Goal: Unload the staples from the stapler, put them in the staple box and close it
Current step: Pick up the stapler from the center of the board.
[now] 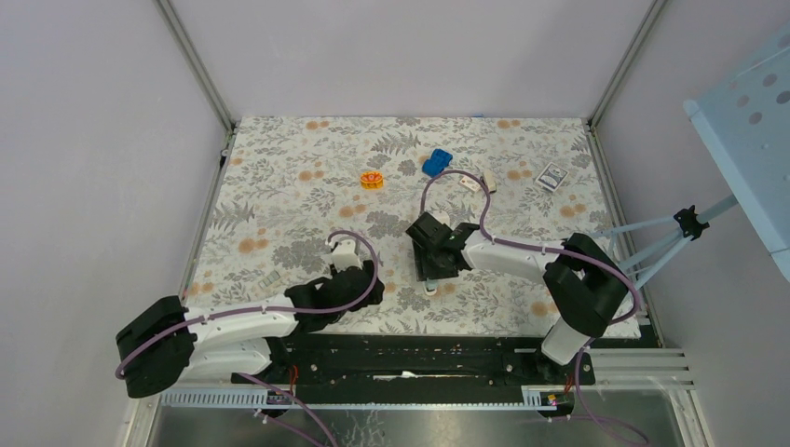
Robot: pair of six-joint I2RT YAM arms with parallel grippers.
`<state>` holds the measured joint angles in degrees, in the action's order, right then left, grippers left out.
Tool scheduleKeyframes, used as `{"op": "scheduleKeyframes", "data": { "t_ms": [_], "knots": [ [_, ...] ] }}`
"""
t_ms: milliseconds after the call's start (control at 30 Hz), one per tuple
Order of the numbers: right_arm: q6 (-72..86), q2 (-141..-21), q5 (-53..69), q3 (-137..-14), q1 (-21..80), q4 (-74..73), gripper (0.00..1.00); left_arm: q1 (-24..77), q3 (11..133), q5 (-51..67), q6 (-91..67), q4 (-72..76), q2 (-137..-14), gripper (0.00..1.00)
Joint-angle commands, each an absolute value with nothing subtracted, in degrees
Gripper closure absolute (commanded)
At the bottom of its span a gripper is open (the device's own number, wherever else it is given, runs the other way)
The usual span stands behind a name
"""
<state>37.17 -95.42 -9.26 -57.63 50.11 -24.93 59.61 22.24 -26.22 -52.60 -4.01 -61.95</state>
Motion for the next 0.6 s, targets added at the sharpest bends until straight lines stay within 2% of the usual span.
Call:
{"op": "scheduleKeyframes", "data": {
  "t_ms": [0,233,367,433,567],
  "knots": [
    [38.04,-94.60,-12.67,-59.35,50.71,-26.35,0.51,59.43,21.63,-27.59,-52.91,-3.21,-60.10,0.39],
    [38.23,-93.08,-10.75,-57.53,50.63,-23.79,0.77,59.43,21.38,-26.62,-51.54,-1.63,-58.72,0.31],
    [38.96,-90.01,-10.76,-55.74,50.06,-22.39,0.98,59.48,21.49,-26.26,-50.23,-0.45,-57.72,0.17],
    [39.37,-87.86,-9.90,-54.21,49.15,-20.76,1.00,59.42,21.53,-26.16,-49.29,-0.18,-57.36,0.11],
    [40.71,-81.84,-3.57,-48.10,45.41,-13.09,1.00,59.41,21.41,-26.56,-47.90,2.86,-56.49,0.08]
  ]
}}
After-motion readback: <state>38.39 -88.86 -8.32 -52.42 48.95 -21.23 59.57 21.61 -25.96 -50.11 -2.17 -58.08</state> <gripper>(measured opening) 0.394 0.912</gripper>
